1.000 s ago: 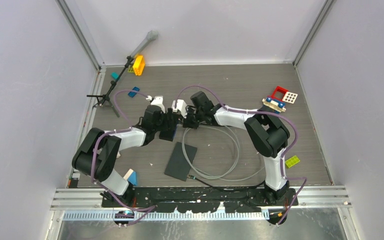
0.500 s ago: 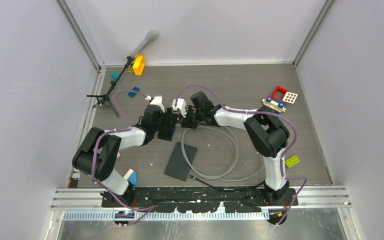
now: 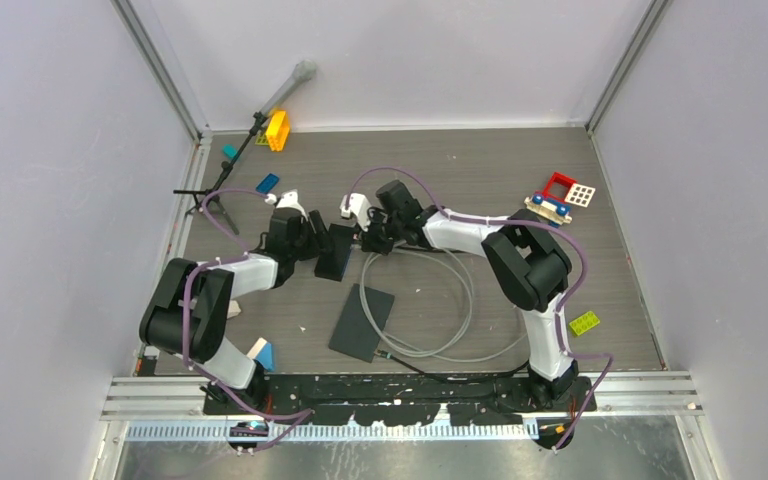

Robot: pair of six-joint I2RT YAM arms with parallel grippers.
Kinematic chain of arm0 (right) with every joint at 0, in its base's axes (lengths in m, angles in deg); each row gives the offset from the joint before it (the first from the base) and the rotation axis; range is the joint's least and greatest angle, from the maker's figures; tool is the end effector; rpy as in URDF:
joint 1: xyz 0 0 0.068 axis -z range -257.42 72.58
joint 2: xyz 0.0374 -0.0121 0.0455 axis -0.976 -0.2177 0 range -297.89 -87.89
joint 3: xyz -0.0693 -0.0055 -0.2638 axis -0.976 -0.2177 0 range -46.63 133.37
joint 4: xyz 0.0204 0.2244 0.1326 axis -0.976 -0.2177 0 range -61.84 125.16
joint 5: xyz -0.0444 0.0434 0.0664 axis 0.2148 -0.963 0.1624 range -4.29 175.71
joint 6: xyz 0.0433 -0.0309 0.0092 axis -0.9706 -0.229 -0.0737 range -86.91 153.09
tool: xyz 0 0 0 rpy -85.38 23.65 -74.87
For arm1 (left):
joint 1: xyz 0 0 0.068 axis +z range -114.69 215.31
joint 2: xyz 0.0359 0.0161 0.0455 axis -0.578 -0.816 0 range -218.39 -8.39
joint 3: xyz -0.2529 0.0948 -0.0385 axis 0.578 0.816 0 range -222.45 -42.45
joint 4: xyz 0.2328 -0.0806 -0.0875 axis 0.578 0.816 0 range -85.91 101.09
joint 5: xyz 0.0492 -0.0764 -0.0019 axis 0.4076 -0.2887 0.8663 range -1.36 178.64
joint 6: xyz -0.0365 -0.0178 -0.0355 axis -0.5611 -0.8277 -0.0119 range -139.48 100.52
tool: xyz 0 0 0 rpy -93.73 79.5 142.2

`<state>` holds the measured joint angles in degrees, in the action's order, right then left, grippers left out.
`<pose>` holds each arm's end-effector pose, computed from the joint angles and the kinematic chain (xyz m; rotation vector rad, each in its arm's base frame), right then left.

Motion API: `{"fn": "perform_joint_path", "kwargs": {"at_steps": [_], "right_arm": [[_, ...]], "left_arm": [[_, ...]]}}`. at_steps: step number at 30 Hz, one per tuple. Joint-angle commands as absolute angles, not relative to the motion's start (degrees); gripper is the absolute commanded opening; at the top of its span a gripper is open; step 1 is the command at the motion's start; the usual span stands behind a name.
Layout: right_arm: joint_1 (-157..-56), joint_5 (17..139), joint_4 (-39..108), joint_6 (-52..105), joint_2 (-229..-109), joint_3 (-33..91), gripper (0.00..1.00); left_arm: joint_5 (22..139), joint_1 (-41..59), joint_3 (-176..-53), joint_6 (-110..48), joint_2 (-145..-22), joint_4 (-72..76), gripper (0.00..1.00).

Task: Insert the plug into the switch port
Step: Insert the connector into the switch port.

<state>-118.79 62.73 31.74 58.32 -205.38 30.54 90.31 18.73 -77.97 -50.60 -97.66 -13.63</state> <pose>0.3245 0.3042 0.1611 -1.4471 1.8352 0.6082 0.2864 -0.0842 0.1509 -0.2990 2.2130 -0.4300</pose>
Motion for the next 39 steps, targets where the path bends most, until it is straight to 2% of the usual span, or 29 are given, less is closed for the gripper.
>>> {"fn": "perform_joint_path", "kwargs": {"at_steps": [1,14,22,39], "right_arm": [[-119.8,62.8,32.7,57.9,-205.9,32.1,0.01],[-120.6,68.0,47.3,47.5,-205.4,27.5,0.0],[-121.5,70.4,50.2,45.5,-206.2,27.8,0.0],[-122.1,71.5,56.5,45.5,-208.9,27.9,0.0]], "left_arm": [[88.9,19.0,-77.6,-50.8,-98.1,-13.3,0.6],[79.2,19.0,-79.6,-51.7,-104.0,-15.3,0.57],[75.1,19.0,-79.5,-52.5,-105.3,-16.4,0.43],[67.7,16.7,-81.5,-53.1,-109.7,-17.1,0.49]]}}
